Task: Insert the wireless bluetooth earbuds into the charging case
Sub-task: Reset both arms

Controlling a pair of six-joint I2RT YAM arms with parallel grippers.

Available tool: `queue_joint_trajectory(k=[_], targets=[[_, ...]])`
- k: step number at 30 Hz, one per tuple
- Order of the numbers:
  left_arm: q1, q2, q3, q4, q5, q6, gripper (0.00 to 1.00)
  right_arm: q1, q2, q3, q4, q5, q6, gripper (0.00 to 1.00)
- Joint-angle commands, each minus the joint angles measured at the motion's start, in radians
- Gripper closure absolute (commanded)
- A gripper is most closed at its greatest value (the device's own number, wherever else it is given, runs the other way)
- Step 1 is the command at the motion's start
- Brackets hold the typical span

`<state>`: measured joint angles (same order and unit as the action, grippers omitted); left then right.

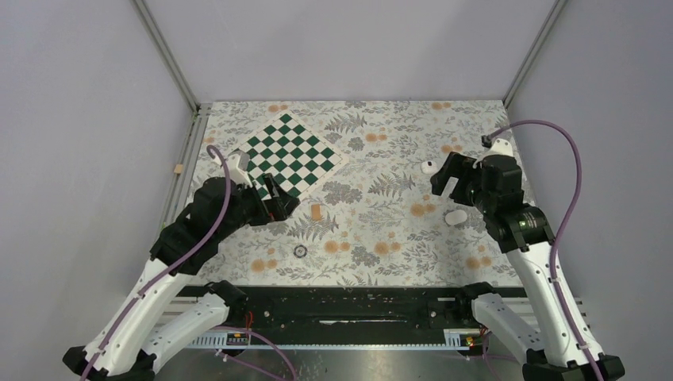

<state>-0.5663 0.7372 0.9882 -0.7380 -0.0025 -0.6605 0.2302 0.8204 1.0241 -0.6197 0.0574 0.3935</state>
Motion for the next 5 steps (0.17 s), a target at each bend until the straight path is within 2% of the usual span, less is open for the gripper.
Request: queue_joint_trajectory(k=[1, 5], targets=[[0.004, -0.077, -0.041, 0.046, -0.089, -0.03, 0.01, 0.014, 0.0, -0.049, 0.001, 0.05, -0.039, 0.0], [0.004, -0.114, -0.064, 0.049, -0.12, -0.032, 0.01, 0.014, 0.013, -0.082, 0.021, 0.049, -0.045, 0.0]])
